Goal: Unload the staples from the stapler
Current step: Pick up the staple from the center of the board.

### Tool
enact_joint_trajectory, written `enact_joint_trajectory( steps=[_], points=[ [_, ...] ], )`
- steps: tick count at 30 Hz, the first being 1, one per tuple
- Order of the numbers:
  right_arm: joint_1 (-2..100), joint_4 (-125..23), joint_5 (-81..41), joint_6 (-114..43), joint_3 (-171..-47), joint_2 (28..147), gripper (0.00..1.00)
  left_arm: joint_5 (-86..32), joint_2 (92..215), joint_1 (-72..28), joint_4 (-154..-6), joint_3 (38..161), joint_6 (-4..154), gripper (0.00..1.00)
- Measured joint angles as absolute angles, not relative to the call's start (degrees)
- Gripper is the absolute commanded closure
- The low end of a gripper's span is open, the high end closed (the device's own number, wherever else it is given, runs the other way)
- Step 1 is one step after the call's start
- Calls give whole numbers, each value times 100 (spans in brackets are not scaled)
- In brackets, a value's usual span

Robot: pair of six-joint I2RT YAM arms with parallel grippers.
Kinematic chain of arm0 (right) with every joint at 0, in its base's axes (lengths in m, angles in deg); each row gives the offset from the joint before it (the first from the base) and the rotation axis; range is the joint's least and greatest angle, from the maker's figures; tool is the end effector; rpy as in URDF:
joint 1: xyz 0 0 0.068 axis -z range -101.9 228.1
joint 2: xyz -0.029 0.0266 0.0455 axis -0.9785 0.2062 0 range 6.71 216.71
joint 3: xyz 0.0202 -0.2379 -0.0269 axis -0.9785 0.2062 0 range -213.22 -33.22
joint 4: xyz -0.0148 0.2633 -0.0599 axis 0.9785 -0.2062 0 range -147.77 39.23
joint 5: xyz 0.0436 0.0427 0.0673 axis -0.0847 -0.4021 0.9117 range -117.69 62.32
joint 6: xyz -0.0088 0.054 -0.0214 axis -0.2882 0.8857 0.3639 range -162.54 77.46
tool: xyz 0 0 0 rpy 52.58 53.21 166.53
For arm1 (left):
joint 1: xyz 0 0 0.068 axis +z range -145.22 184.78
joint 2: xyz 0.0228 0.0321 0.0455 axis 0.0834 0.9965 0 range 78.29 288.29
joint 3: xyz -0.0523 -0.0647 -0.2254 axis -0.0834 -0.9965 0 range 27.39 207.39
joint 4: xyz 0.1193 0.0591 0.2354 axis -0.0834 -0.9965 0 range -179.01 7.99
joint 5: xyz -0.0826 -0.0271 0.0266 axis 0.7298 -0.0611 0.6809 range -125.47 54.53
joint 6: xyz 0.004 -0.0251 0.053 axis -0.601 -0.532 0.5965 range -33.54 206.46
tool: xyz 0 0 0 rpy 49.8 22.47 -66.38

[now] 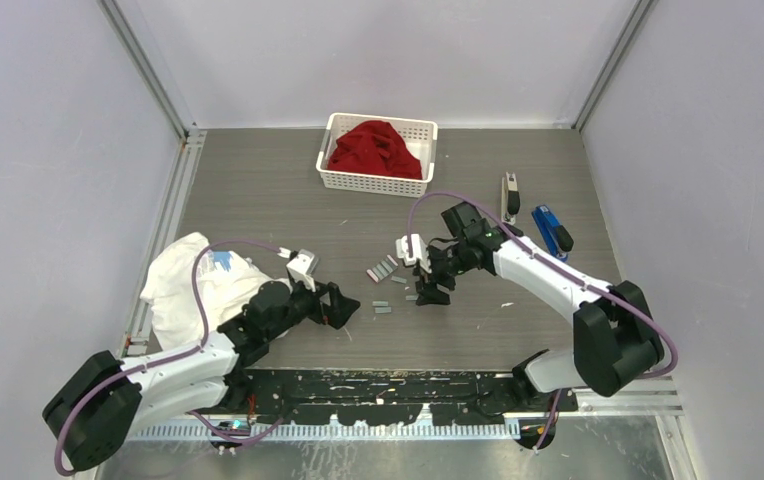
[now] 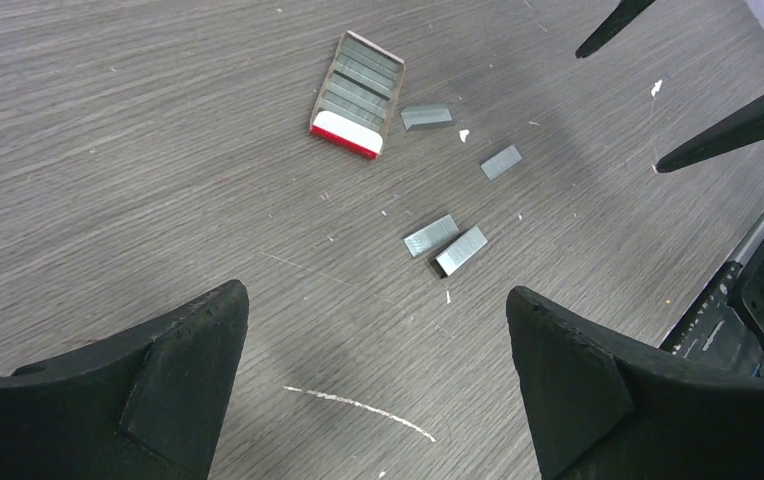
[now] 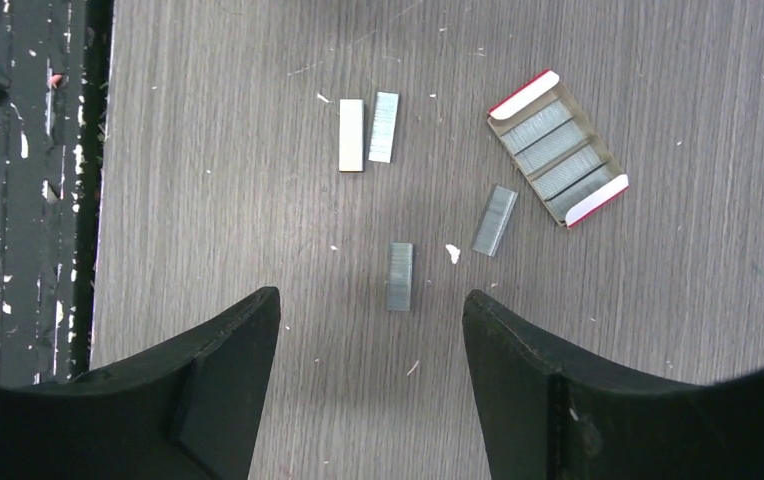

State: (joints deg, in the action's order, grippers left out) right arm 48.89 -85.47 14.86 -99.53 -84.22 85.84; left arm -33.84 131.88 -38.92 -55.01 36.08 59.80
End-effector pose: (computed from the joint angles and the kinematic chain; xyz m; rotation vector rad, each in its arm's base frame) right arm 0.2282 0.1605 0.1788 -1.8106 1.6032 0.7704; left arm 0.1560 -0.1508 0.1258 0.3132 1.9525 -0.8523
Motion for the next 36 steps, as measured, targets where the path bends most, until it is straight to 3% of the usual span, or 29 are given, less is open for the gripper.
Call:
enact_joint_trajectory(
  steps=[11,20,28,36],
  points=[
    [4802,-8276,1025,-9391,-8422,8853,35,-3553,13065,-3892,-5612,3608,5983,1],
    [4727,-8066,647,-8740,-8484,9185,50,-3631,13045,-3892,-5625,3608,5985,0],
    [4596,-7867,415,-8287,-8641,9476,51,-3658,12945,-3892,-5676,3608,5985,1],
    [4539,-8204,387,-8843,-8792,9601,50,-3655,12849,-3892,-5706,3606,5985,1]
  ],
)
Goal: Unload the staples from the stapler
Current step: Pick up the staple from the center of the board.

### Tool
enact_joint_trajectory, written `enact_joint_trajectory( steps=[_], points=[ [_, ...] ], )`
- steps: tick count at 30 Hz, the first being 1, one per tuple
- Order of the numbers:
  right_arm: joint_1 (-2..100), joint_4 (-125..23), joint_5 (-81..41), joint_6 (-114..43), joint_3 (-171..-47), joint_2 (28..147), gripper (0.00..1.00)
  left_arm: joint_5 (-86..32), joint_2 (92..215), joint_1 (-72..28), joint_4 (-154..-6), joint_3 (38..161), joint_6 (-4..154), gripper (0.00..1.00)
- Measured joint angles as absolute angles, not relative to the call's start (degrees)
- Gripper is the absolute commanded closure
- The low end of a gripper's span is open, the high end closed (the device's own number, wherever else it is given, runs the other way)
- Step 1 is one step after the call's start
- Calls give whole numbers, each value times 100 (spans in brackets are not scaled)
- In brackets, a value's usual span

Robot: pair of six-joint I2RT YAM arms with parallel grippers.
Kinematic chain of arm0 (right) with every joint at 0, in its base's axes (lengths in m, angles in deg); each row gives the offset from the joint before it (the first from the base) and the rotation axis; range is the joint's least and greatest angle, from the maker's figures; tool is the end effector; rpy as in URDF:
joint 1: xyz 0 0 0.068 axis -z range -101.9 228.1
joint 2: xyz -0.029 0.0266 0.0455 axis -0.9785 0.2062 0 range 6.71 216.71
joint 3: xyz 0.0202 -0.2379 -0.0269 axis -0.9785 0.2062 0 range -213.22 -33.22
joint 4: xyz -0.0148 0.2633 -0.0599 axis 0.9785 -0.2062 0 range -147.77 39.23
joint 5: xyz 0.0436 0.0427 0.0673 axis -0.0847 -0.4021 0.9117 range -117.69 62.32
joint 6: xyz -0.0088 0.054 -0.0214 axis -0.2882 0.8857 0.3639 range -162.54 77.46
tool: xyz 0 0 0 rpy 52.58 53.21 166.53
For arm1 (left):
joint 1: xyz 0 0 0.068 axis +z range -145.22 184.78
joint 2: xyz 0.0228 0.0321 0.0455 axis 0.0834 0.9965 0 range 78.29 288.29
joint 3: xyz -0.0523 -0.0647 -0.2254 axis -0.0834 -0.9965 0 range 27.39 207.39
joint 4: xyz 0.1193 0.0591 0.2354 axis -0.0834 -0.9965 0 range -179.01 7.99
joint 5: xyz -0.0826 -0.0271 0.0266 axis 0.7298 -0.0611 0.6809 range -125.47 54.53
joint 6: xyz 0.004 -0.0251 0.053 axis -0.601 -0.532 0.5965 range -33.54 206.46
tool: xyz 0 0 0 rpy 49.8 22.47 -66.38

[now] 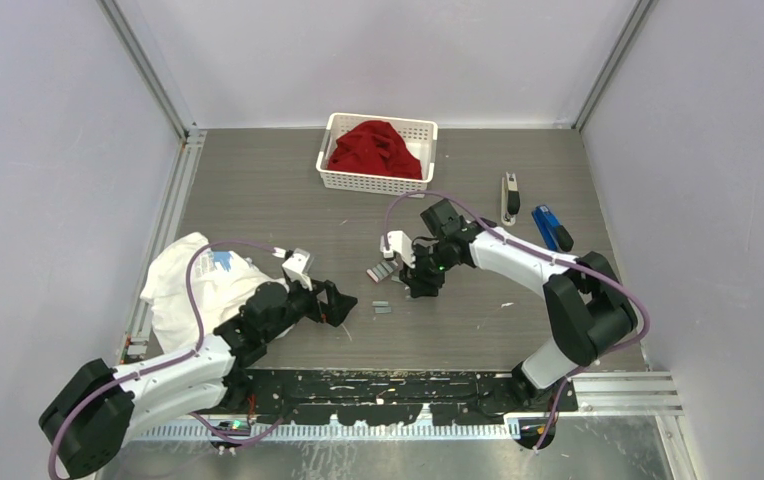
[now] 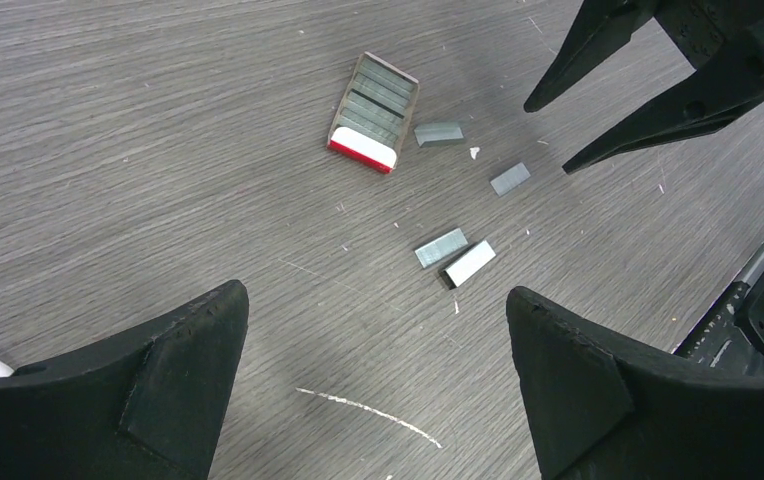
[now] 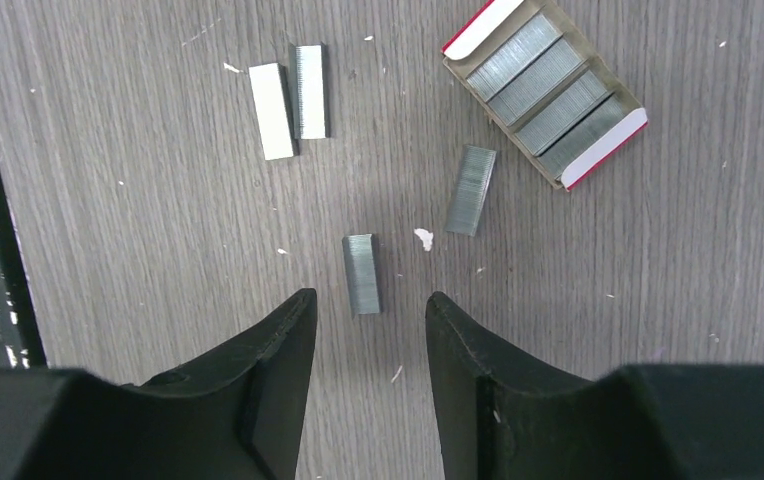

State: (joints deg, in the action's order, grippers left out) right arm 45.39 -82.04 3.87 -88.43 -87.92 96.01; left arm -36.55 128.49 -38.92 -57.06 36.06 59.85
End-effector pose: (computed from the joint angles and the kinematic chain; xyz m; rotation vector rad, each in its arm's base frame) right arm 0.2454 0.1840 0.1479 -1.7606 1.9040 0.6631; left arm 0.1558 -0.1478 0.1332 0.2754 1.9251 -0.8200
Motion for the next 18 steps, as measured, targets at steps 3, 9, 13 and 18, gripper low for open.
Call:
enact_joint_trajectory(
  steps=[3,9,13,18],
  points=[
    [4496,-8217,249,-8983,-8792,9629,50,-3653,12823,-3892,-5711,3606,5983,1],
    [4332,-8215,-48,-9114,-8790,9865,52,-3653,12685,-3892,-5746,3580,5983,1],
    [4233,-8217,-223,-9157,-8790,10029,53,-3653,12571,-3892,-5778,3549,5983,1],
    [4133,-8261,-385,-9205,-8790,10134,56,-3653,12530,-3892,-5835,3545,5983,1]
  ],
)
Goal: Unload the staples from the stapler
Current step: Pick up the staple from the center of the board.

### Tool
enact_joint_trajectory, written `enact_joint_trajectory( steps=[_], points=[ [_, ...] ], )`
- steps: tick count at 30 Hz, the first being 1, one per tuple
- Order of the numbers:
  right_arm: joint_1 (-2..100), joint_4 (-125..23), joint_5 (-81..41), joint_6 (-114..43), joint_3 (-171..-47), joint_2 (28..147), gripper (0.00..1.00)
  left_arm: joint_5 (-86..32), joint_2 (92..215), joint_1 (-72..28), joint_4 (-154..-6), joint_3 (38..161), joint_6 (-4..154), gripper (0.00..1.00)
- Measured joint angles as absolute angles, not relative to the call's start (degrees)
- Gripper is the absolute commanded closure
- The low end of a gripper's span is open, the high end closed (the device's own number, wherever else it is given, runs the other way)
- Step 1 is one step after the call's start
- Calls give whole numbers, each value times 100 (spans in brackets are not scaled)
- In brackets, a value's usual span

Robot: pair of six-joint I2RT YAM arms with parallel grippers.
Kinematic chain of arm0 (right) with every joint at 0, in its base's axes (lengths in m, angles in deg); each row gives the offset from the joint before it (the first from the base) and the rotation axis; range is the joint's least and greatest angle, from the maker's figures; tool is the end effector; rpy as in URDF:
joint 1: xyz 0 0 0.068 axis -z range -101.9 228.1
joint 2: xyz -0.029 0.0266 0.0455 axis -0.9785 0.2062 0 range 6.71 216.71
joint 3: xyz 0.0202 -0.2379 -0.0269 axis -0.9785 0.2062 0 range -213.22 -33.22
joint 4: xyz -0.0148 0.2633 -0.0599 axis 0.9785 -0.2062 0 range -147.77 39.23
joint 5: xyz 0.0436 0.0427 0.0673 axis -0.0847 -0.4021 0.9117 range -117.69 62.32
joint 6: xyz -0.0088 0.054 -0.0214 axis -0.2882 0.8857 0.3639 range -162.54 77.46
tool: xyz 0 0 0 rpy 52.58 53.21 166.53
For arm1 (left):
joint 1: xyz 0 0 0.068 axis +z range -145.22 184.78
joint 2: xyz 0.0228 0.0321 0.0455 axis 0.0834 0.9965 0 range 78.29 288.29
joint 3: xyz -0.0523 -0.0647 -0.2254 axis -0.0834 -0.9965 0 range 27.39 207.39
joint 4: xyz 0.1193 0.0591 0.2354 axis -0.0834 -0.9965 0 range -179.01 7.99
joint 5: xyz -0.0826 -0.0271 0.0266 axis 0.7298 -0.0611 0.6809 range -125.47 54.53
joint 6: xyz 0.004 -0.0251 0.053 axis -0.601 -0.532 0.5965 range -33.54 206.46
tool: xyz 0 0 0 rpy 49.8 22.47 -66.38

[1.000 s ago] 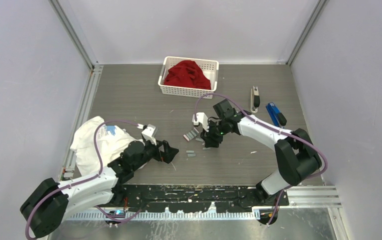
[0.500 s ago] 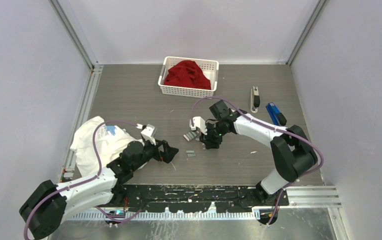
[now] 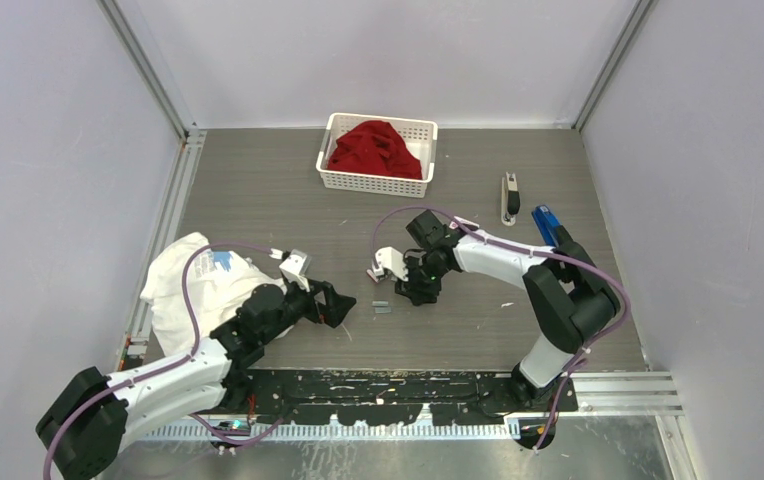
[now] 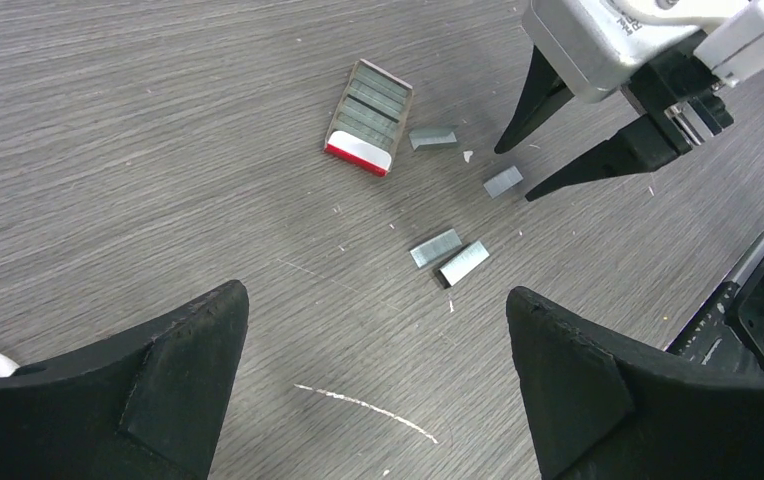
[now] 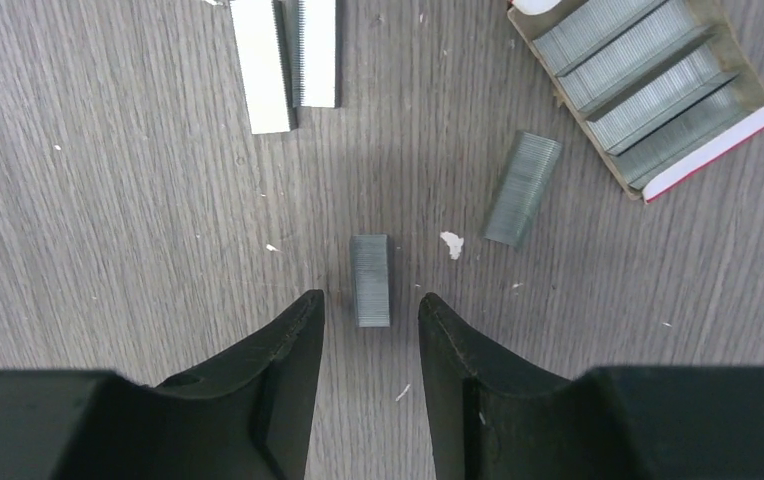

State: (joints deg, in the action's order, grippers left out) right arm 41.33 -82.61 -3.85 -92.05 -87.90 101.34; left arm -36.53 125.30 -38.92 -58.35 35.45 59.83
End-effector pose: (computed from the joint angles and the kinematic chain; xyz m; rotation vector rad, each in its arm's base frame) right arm 0.2362 0.1979 0.1183 -1.9378 1.9325 0.5251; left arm 0.1532 -0.1453 0.1378 0.2719 1.9029 -0.8305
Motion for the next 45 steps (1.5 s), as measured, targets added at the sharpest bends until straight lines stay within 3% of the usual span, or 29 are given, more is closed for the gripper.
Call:
enact_joint_trajectory(
  steps=[11,16,23,35,45],
  points=[
    [3951,-8291,-601,-9339,-8814,10235,69,-3653,12510,-3892,-5859,3538,5980,0],
    [3951,-8315,-619,-9341,-8818,10237,83,-3649,12488,-3892,-5855,3538,5965,1],
    [3943,-8377,-617,-9315,-8831,10237,91,-3583,12499,-3892,-5798,3505,5904,1],
    [3993,-8663,-278,-8989,-9082,10232,95,-2991,13050,-3892,-4804,3431,5504,2],
    [4858,-8818,1615,-8281,-9303,9658,95,-2316,13660,-3892,-3245,3422,4918,5]
  ],
)
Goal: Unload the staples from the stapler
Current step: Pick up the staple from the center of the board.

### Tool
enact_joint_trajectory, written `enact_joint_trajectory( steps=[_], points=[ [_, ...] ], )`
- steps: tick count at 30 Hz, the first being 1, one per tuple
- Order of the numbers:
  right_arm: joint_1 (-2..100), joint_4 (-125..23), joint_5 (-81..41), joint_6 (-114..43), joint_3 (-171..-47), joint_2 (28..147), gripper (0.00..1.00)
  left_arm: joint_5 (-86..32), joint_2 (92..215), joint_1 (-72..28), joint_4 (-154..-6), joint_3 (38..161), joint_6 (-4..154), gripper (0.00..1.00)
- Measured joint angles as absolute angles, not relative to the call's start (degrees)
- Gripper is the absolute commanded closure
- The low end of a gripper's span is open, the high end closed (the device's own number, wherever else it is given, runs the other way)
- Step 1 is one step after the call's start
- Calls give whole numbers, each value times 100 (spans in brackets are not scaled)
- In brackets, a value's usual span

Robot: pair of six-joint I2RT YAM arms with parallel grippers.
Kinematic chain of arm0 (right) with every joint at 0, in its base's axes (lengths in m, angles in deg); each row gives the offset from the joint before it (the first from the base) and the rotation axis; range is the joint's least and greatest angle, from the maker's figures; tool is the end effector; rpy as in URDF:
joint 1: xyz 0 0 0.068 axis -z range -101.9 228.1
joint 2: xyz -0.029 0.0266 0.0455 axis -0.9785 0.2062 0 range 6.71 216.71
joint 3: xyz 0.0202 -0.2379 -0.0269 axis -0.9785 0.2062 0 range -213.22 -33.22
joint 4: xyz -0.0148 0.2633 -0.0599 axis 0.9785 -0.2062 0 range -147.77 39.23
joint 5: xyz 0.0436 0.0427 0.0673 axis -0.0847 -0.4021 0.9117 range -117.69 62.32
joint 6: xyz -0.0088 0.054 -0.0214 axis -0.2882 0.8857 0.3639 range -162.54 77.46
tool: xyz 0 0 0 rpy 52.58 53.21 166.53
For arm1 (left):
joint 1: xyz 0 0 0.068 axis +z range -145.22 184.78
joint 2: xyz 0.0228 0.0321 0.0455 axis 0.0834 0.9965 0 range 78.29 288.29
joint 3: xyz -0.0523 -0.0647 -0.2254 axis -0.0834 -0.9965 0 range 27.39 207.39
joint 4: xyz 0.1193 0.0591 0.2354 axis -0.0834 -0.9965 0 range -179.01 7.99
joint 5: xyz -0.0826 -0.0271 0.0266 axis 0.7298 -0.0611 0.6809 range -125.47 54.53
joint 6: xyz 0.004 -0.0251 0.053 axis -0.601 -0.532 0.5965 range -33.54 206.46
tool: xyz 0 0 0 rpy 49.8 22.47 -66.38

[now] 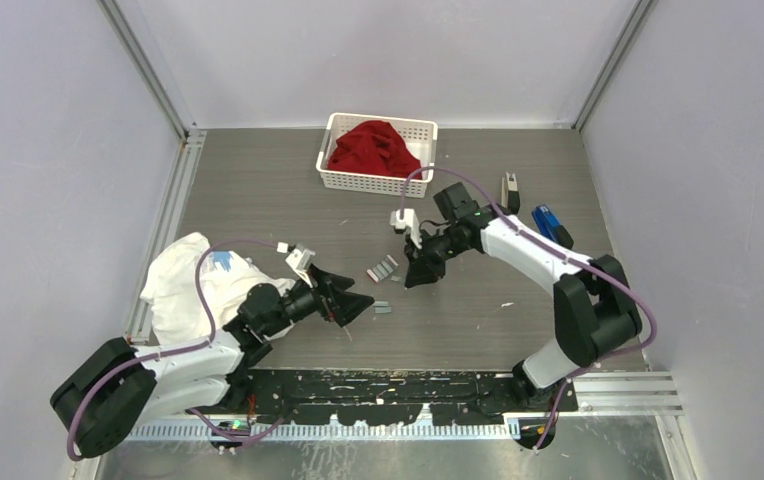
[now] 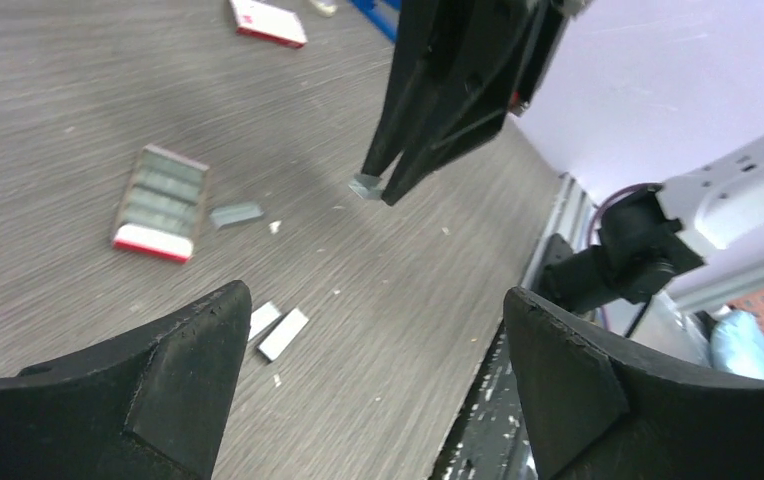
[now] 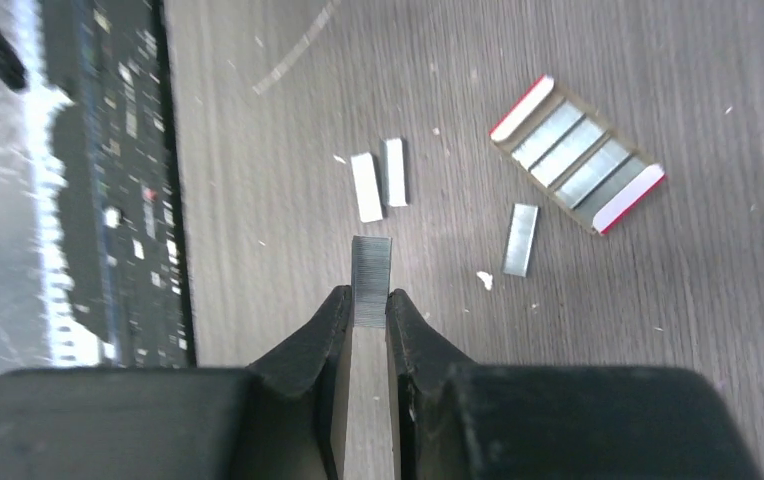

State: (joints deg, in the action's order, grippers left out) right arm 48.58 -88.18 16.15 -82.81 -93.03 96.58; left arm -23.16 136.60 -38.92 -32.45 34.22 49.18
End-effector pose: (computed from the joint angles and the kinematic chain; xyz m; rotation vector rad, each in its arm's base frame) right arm 0.2553 0.1784 0.1715 -1.6095 1.9539 0.9638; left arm 0.1529 -0.1586 0.1437 0.2798 1.7342 -1.2404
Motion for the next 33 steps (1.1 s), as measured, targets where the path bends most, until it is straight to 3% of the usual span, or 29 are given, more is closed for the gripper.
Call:
enact_joint_trajectory(
  steps=[9,16,33],
  points=[
    [5342,-8759,3602,-7586,-9371,8989,95,-1828,13666,-3892,-2463,3855,4765,12],
    [5545,-8099,4703,-6773,-9238,8543,95,-1859,14147,-3898,-1501,4082,4514,29],
    [5676,-7271,5335,-5872,-8951,8455,94,-1887,15297,-4349,-463,4712,4151,42]
  ],
)
